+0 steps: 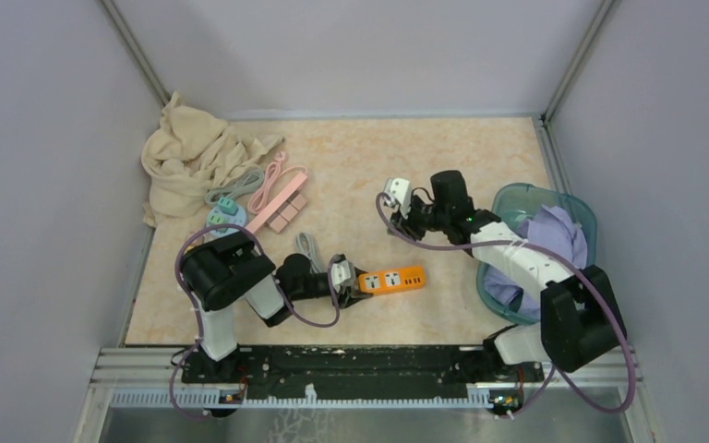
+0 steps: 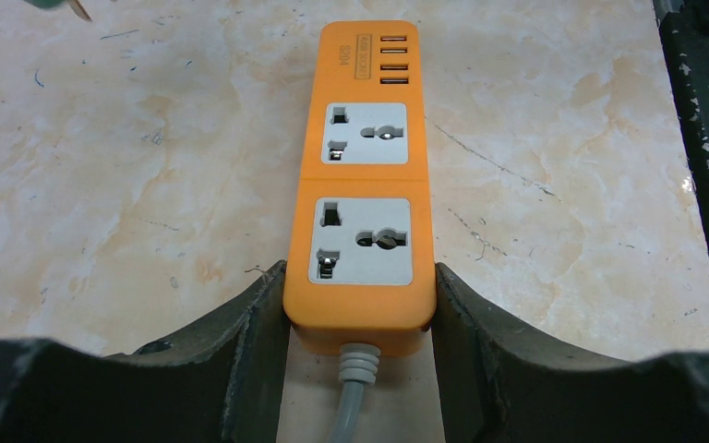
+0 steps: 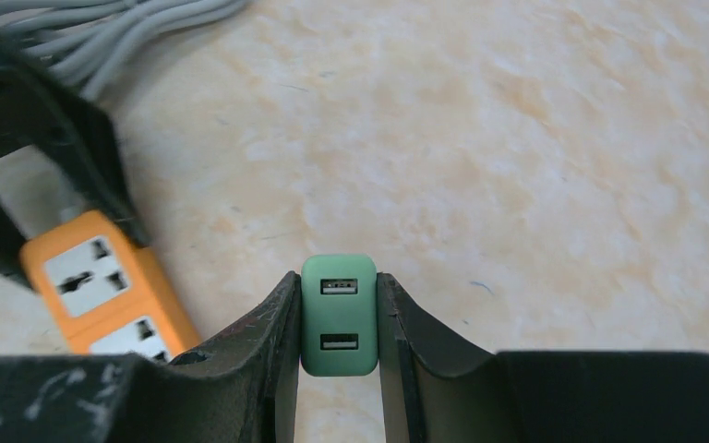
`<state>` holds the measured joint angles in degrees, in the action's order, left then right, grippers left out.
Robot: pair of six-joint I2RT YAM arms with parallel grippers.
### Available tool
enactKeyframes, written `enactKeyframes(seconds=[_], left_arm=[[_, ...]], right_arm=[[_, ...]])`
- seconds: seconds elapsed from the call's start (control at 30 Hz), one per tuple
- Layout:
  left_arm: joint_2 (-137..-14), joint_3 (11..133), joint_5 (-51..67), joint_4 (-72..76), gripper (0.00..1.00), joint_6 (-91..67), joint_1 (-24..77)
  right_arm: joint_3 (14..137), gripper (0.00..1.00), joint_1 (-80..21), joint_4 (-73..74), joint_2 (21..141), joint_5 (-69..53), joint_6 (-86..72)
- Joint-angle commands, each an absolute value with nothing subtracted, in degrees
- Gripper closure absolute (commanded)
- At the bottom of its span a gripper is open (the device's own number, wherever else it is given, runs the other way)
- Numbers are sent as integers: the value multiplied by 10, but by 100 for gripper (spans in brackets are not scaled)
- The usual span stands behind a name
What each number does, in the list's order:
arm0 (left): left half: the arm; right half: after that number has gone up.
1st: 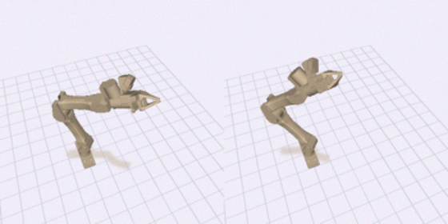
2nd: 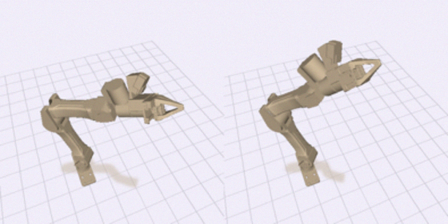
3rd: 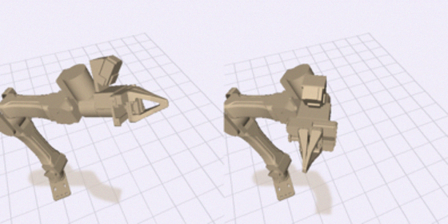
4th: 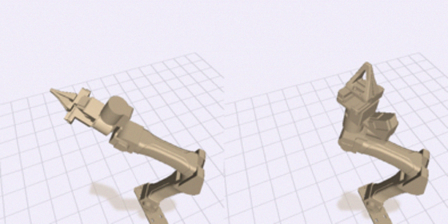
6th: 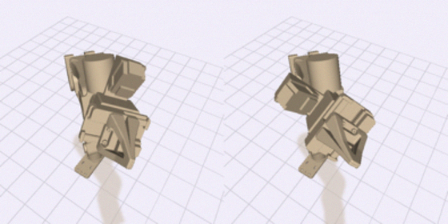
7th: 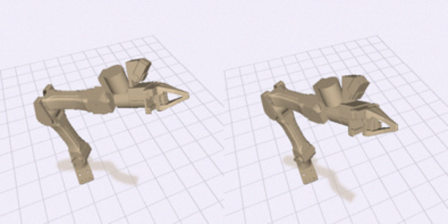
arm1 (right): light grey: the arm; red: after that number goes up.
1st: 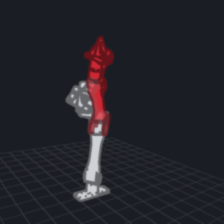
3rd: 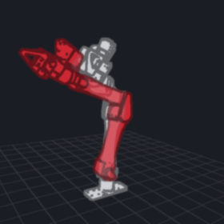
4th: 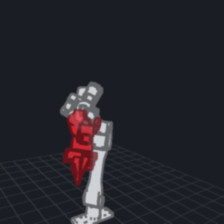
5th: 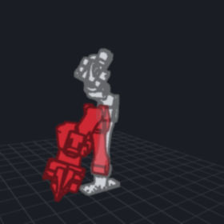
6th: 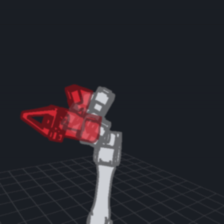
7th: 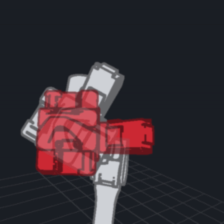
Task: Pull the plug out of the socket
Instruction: Remove the plug from the socket, then place the plug at the center of the board.
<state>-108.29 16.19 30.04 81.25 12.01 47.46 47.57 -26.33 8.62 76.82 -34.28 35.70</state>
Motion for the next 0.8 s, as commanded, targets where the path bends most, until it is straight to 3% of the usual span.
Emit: enactKeyframes(seconds=[0.0,0.77], left_arm=[[-1088,157,307,837,97,118,470],[-1095,155,308,850,97,115,469]], right_arm=[[475,100,-234,-16,771,-237,258],[526,100,-205,-90,942,165,102]])
